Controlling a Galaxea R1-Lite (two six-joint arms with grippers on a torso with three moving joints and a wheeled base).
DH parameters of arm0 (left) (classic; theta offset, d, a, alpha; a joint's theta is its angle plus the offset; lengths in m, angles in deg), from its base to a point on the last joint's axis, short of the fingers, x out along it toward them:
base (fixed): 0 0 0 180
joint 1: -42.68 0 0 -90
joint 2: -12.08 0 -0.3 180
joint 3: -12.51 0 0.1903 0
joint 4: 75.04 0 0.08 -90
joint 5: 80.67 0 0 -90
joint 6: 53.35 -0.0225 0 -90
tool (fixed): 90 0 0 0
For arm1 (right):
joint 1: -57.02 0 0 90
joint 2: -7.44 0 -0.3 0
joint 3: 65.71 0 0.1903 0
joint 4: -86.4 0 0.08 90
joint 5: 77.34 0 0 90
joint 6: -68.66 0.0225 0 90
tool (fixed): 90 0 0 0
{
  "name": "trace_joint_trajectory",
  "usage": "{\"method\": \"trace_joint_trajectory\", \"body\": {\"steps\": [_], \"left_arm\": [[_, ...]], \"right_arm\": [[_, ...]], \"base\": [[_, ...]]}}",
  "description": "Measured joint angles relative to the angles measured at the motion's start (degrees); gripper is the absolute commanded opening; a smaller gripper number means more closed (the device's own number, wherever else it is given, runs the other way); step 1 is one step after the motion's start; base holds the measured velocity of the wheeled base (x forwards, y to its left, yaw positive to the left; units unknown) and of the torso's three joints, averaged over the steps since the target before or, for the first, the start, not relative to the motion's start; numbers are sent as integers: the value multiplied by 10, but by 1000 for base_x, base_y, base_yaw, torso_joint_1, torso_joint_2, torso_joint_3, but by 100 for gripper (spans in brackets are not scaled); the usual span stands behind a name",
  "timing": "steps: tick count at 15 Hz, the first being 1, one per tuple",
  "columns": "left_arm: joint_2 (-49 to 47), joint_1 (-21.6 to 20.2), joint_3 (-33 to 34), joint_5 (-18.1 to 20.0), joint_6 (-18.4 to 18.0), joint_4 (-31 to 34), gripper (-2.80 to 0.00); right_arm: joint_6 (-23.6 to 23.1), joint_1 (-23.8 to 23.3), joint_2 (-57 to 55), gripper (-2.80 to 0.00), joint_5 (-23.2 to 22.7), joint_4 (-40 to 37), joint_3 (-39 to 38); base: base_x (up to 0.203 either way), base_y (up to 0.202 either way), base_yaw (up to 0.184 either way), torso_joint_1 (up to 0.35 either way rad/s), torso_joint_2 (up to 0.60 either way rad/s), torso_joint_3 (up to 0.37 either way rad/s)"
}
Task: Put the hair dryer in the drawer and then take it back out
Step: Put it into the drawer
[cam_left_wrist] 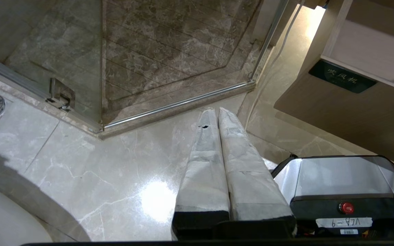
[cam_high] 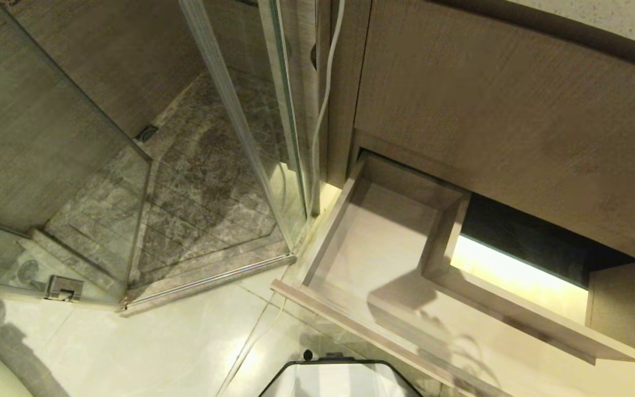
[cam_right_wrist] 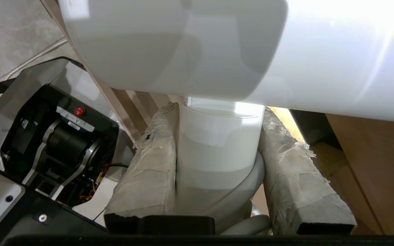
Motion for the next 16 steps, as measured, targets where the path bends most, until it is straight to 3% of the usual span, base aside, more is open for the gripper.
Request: {"method": "trace_joint_trajectory", "body": {"steps": [10, 16], "left_arm": [[0, 0, 0, 0, 0, 0, -280], [0, 0, 0, 0, 0, 0, -280]], "right_arm": [[-1, 15, -4, -280, -2, -30, -34], [-4, 59, -45, -280, -1, -30, -35]], "base": [[0, 0, 0, 8, 2, 15], [0, 0, 0, 0, 0, 0]]}}
